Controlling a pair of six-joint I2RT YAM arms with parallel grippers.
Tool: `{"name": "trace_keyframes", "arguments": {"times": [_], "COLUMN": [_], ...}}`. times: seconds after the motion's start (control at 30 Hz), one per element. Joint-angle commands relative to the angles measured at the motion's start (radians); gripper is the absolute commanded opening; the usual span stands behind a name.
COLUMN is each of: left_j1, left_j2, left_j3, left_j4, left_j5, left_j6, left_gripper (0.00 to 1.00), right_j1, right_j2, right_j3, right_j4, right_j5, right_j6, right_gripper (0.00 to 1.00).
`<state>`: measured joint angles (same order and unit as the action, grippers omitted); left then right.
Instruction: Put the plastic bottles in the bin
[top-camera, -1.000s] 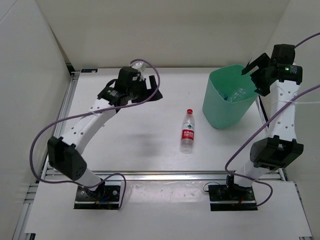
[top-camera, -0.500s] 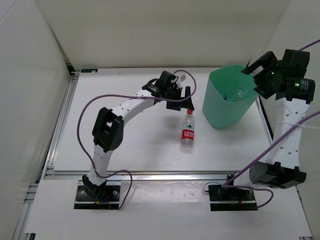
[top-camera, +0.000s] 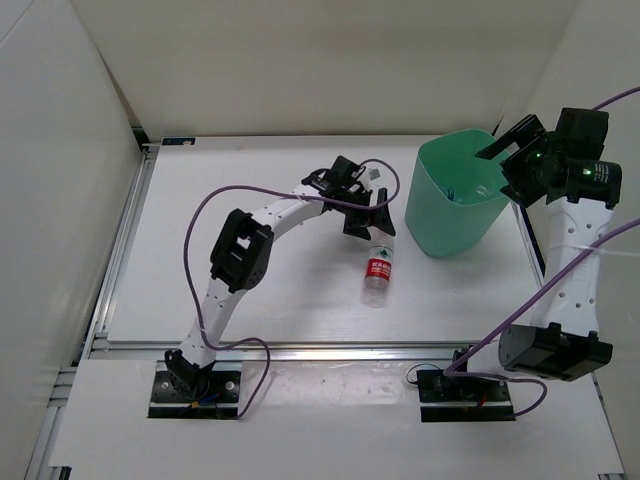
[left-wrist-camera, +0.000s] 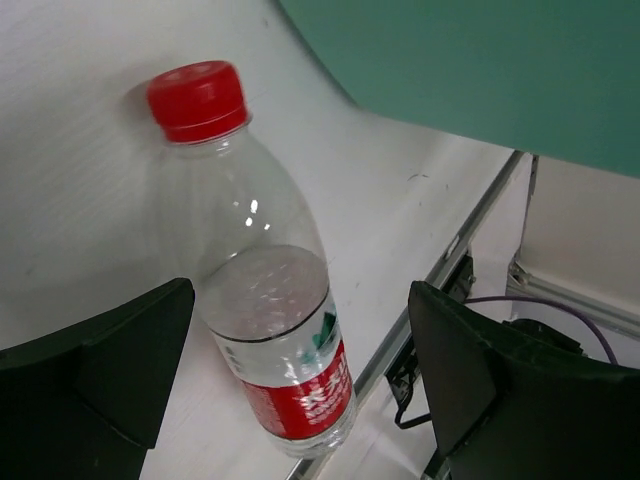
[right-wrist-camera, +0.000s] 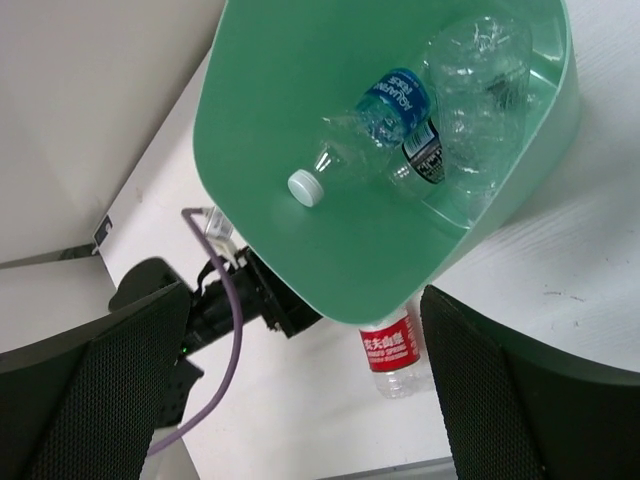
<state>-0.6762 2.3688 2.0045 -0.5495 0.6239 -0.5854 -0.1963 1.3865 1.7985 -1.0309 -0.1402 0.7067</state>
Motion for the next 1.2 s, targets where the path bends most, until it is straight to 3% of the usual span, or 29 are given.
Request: {"name": "trace_keyframes", "arguments": {"times": [0.0, 0.2, 0.43, 0.57, 0.77, 0.97, 1.17], "left_j1": [-0.026, -0.026, -0.026, -0.026, -0.060, -0.109, -0.131], "left_j2": [0.027, 0.029, 0.041, 0.052, 0.084, 0.116, 0.145], "left_j3": [0.073, -0.013, -0.044, -0.035, 0.051, 0.053, 0.020], "left_j4": [0.008, 0.008, 0.008, 0.008, 0.008, 0.008, 0.008], "left_j5": [0.120, 0.178, 0.296, 0.321, 0.375, 0.375, 0.395], "left_j6": [-0.021, -0.071, -0.094, -0.094, -0.085, -0.094, -0.133], "left_gripper": [0.99, 0.72, 0.74, 0.88, 1.00, 1.00, 0.82], "right_j1": [0.000, -0.011, -0.011, -0.011, -0.011, -0.011, -0.020], "right_j2": [-0.044, -0.063, -0.053, -0.053, -0.087, -0.142, -0.199], "right_j3": [-0.013, -0.004, -0.013, -0.013, -0.044, -0.109, -0.119], "right_j4": [-0.001, -0.023, -0.023, -0.023, -0.023, -0.047, -0.093], "right_j5": [-0.022, -0.013, -0.045, -0.055, -0.055, -0.064, -0.021], "right_j6": [-0.007, -0.029, -0.018, -0.018, -0.018, -0.009, -0.032], "right_gripper": [1.00, 1.00, 1.00, 1.00, 1.00, 1.00, 1.00]}}
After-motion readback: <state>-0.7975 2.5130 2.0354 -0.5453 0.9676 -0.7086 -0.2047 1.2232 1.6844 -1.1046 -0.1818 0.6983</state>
